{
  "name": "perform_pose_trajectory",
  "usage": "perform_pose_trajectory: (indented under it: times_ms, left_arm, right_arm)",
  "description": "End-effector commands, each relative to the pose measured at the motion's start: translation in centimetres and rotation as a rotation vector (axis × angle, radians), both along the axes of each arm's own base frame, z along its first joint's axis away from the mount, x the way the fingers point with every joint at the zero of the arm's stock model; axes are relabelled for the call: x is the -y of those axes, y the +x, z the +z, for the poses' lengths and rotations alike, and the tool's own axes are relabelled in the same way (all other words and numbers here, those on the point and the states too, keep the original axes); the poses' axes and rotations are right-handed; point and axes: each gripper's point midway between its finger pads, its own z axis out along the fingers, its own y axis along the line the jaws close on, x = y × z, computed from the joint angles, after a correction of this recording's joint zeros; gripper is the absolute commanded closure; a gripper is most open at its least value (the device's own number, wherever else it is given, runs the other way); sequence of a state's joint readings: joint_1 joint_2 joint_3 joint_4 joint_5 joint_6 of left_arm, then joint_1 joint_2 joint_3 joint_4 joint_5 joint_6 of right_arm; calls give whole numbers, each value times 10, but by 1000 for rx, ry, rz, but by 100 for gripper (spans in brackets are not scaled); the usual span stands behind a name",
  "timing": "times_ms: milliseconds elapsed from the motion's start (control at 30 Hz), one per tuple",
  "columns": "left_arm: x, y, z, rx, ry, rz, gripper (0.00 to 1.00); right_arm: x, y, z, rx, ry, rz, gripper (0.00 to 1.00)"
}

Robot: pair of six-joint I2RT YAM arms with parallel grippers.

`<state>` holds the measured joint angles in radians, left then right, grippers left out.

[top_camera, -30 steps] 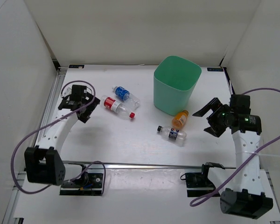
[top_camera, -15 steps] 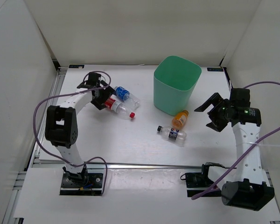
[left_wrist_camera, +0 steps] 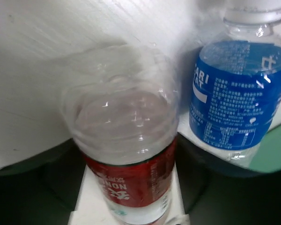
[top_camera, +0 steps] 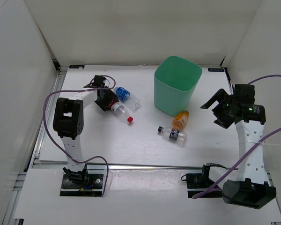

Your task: Put the plastic bottles in the bin

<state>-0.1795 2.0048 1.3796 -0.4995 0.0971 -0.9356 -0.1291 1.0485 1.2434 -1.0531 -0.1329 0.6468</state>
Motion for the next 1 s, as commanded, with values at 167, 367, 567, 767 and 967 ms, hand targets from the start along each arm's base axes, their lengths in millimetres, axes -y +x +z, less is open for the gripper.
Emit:
perform_pose_trajectory:
  times_ms: [167, 367, 567, 767, 967]
  left_arm:
    - [-18, -17, 3, -8, 54, 26, 51]
    - [-30, 14, 102, 240, 100, 71, 53]
    - [-38, 54, 256, 602, 130, 134, 53]
    - [55, 89, 397, 937, -8, -62, 53]
    - [155, 99, 438, 1134, -103, -267, 54]
  right_arm:
    - [9, 1, 8, 16, -50, -14, 0]
    - [7, 0, 5, 5, -29, -23, 0]
    - [5, -7, 3, 12, -18, -39, 0]
    - [4, -14, -1, 0, -11, -46, 0]
    - [7, -24, -2, 4, -24, -79, 0]
